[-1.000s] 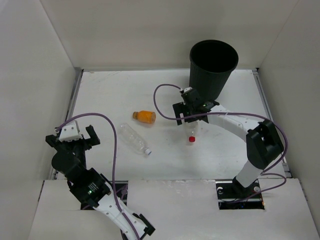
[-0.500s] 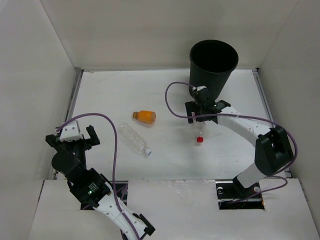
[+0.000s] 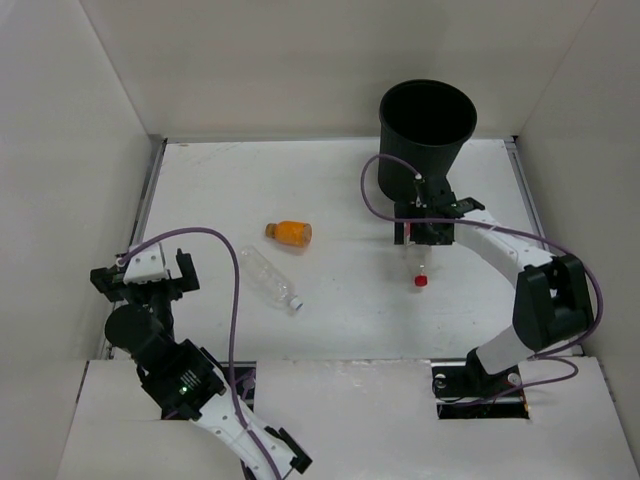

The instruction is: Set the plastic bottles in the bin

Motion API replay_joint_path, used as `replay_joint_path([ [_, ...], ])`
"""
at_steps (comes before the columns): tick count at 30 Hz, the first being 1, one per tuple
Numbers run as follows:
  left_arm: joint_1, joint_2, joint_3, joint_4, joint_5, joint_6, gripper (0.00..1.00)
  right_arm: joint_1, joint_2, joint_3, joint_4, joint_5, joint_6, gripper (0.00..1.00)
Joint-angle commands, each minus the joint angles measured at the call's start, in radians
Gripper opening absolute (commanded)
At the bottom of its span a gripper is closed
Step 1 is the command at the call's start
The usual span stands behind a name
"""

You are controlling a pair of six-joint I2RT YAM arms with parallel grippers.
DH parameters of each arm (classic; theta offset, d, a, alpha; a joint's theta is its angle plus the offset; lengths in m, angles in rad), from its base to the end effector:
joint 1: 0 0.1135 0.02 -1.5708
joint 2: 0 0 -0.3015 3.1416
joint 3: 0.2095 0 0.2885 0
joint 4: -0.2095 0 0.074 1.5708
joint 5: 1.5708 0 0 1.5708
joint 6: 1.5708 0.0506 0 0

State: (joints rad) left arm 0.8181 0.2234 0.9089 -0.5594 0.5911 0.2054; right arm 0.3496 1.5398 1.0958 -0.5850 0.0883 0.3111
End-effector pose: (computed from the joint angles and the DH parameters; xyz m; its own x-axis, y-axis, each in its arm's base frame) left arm 0.0353 -0.0036 0.4200 0.0376 0.2879 -0.9569 -0.2408 0.9320 0.2710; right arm 0.3354 0.1175 0.2412 -0.8577 0.0119 -0.5141 -0.0377 0.9956 0.0859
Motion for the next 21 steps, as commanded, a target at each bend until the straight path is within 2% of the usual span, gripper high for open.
replay_joint_path([
  [1, -0.004, 0.011, 0.05, 0.024, 0.016, 0.029, 1.0, -0.024, 0.014, -0.008, -0.001, -0.032, 0.02, 1.0],
  [7, -0.006, 0.022, 0.094, 0.006, 0.015, 0.063, 1.0, -0.054, 0.101, 0.081, -0.136, -0.018, -0.061, 1.0],
  [13, -0.017, 0.025, 0.116, -0.017, 0.007, 0.1, 1.0, -0.139, 0.065, -0.014, -0.099, -0.065, -0.092, 1.0],
  [15, -0.018, 0.021, 0.111, -0.02, 0.009, 0.097, 1.0, -0.136, 0.039, -0.036, -0.076, -0.076, -0.093, 0.91],
  [21, -0.02, 0.01, 0.11, -0.025, 0.006, 0.095, 1.0, -0.102, 0.051, -0.024, -0.084, -0.09, -0.112, 0.45],
])
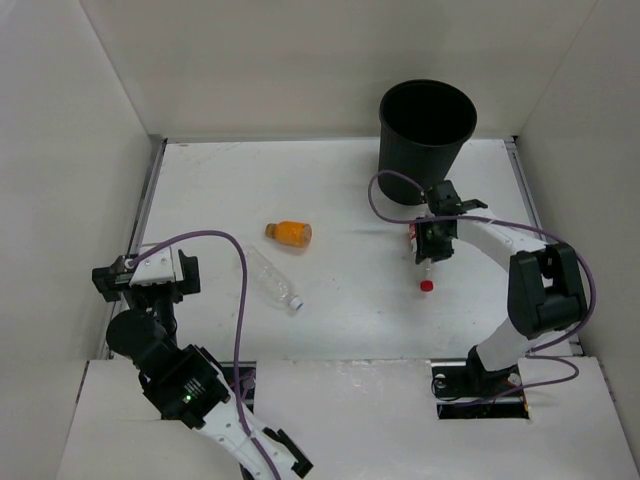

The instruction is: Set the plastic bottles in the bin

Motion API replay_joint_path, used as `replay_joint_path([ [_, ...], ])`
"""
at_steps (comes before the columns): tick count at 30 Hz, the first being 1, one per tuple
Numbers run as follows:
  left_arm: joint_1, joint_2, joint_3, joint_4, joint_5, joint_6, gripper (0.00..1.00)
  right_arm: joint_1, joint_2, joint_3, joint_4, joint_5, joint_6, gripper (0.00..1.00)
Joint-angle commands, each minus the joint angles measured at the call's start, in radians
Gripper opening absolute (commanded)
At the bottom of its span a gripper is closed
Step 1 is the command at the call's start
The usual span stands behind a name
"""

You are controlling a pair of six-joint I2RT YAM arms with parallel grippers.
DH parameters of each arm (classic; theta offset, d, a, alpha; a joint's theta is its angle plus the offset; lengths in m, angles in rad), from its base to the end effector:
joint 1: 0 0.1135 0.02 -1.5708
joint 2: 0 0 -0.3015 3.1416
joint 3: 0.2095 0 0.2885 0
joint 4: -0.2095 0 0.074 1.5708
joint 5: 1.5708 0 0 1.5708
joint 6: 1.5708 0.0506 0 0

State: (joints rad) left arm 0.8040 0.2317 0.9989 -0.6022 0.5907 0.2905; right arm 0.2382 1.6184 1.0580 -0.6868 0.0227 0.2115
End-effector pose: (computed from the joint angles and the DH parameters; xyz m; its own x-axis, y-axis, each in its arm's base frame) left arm 0.0220 -0.0178 0.4409 0.0471 0.3917 -0.9189 -0.2405 0.8973 0.3702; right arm 0.3354 0.0803 0.1974 -0.9488 -0.0144 -0.3154 -0.0304 0.9985 0.0457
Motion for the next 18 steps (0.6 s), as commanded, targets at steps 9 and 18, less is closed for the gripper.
replay_joint_path([
  [9, -0.022, -0.009, 0.014, 0.01, -0.008, 0.019, 1.0, 0.164, -0.075, 0.057, -0.066, -0.101, -0.096, 0.0],
  [18, -0.024, -0.026, -0.034, 0.018, -0.002, -0.002, 1.0, 0.329, -0.16, 0.316, -0.105, -0.337, -0.153, 0.0],
])
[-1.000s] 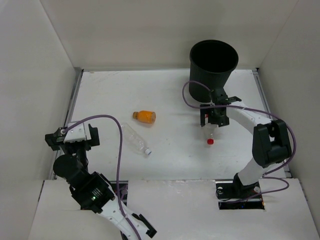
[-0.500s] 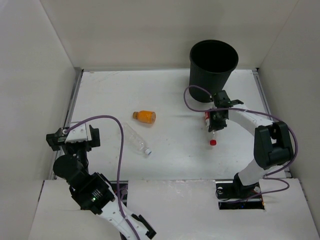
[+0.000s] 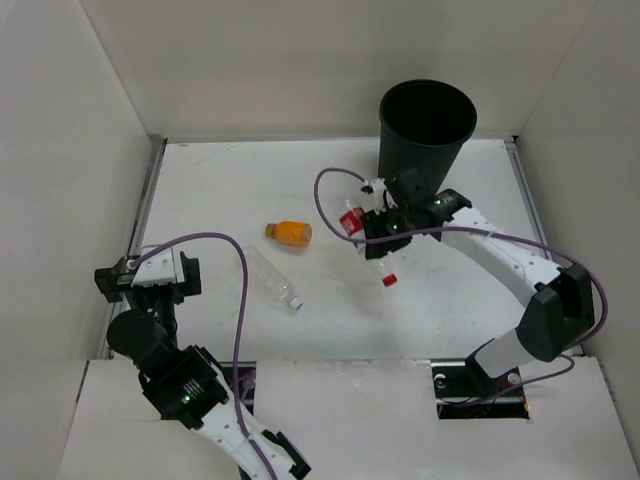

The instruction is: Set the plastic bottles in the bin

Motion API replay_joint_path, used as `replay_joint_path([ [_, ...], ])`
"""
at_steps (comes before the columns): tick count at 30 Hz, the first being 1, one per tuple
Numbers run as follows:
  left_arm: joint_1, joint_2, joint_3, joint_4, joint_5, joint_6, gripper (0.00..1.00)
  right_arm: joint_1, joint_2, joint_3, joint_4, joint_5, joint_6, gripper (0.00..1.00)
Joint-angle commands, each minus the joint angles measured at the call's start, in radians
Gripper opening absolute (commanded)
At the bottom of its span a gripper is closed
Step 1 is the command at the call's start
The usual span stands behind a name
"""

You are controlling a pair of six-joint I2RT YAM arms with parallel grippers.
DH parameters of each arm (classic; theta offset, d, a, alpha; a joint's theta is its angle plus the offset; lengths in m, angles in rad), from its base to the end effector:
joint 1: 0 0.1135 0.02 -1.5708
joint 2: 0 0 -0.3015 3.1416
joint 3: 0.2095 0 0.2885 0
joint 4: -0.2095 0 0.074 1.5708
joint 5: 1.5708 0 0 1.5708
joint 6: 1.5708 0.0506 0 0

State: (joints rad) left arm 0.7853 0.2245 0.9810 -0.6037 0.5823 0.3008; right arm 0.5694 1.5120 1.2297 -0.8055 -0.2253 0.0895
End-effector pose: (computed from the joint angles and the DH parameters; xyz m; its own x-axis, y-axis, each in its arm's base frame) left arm 0.0232 -0.0161 0.4356 0.0417 0.3917 -0.9192 -0.2288 0.8993 0.3728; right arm 0.2864 0.1968 0.2843 -0.7977 -0.4072 -0.4449 -0.5438 0.8046 0.2386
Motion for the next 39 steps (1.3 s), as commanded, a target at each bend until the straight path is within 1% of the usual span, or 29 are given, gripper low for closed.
replay_joint_path([
  [1, -0.005, -0.022, -0.021, 0.019, 0.008, -0.017, 1.0, -0.003, -0.05, 0.202, 0.015, -0.094, -0.037, 0.0],
  [3, -0.005, -0.028, -0.028, 0.016, 0.011, -0.025, 1.0, -0.024, -0.035, 0.324, 0.023, -0.095, -0.043, 0.0],
  [7, -0.01, -0.033, -0.039, 0.016, 0.013, -0.031, 1.0, -0.123, 0.022, 0.537, 0.067, -0.083, -0.043, 0.0],
  [9, -0.013, -0.034, -0.044, 0.016, 0.013, -0.035, 1.0, -0.183, 0.056, 0.611, 0.112, -0.068, -0.034, 0.0],
  [13, -0.016, -0.034, -0.051, 0.018, 0.013, -0.051, 1.0, -0.282, 0.114, 0.701, 0.207, -0.028, -0.002, 0.0],
  [18, -0.017, -0.036, -0.056, 0.021, 0.014, -0.071, 1.0, -0.36, 0.157, 0.709, 0.363, 0.111, 0.058, 0.0],
  [22, -0.017, -0.042, -0.058, 0.019, 0.014, -0.083, 1.0, -0.381, 0.177, 0.688, 0.457, 0.199, 0.098, 0.0],
  [29, -0.017, -0.056, -0.064, -0.001, 0.014, -0.085, 1.0, -0.386, 0.224, 0.718, 0.479, 0.283, 0.142, 0.0],
  [33, -0.017, -0.059, -0.065, -0.001, 0.011, -0.083, 1.0, -0.375, 0.261, 0.712, 0.476, 0.392, 0.081, 0.01],
  [35, -0.017, -0.059, -0.062, -0.001, 0.01, -0.081, 1.0, -0.346, 0.272, 0.699, 0.48, 0.486, 0.03, 0.04],
  [36, -0.017, -0.059, -0.061, -0.002, 0.01, -0.081, 1.0, -0.333, 0.284, 0.694, 0.482, 0.547, -0.002, 0.09],
  [37, -0.017, -0.059, -0.061, -0.004, 0.013, -0.08, 1.0, -0.319, 0.298, 0.694, 0.479, 0.594, -0.029, 0.11],
  [38, -0.017, -0.057, -0.059, -0.005, 0.014, -0.08, 1.0, -0.309, 0.31, 0.694, 0.477, 0.63, -0.051, 0.17],
  [39, -0.017, -0.057, -0.059, -0.005, 0.014, -0.08, 1.0, -0.3, 0.324, 0.694, 0.473, 0.647, -0.068, 0.29],
])
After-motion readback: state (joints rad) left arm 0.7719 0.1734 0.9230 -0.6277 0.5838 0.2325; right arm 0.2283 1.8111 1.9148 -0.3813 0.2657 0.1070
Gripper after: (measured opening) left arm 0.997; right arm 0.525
